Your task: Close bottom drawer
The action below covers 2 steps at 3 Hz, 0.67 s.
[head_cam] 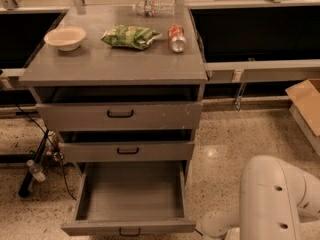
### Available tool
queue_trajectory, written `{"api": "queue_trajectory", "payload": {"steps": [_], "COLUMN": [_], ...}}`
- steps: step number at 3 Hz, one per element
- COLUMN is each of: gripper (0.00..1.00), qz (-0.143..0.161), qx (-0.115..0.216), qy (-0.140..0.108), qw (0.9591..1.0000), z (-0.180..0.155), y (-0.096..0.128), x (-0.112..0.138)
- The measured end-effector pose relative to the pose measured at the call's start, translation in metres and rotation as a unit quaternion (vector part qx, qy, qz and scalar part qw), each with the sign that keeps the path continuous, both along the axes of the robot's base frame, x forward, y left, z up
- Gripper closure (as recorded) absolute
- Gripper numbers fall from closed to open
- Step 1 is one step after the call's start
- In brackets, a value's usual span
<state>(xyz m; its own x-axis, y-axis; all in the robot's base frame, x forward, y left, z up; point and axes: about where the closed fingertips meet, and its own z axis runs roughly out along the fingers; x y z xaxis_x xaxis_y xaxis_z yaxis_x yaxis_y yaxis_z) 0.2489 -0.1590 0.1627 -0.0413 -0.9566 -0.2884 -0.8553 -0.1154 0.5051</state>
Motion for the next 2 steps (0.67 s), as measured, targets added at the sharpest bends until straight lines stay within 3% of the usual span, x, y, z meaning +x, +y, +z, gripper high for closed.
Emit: {"api": "queue_trajectory", "payload": {"steps": [1, 2], "gripper": [1.00, 1.00], "qz": [0.000, -0.001], "qx": [0.000, 0.014], "qy": [0.000, -0.023], "qw": [1.0000, 0.9996], "z": [0.000, 0.005], "y": [0.000, 0.016], "x": [0.000, 0.007]}}
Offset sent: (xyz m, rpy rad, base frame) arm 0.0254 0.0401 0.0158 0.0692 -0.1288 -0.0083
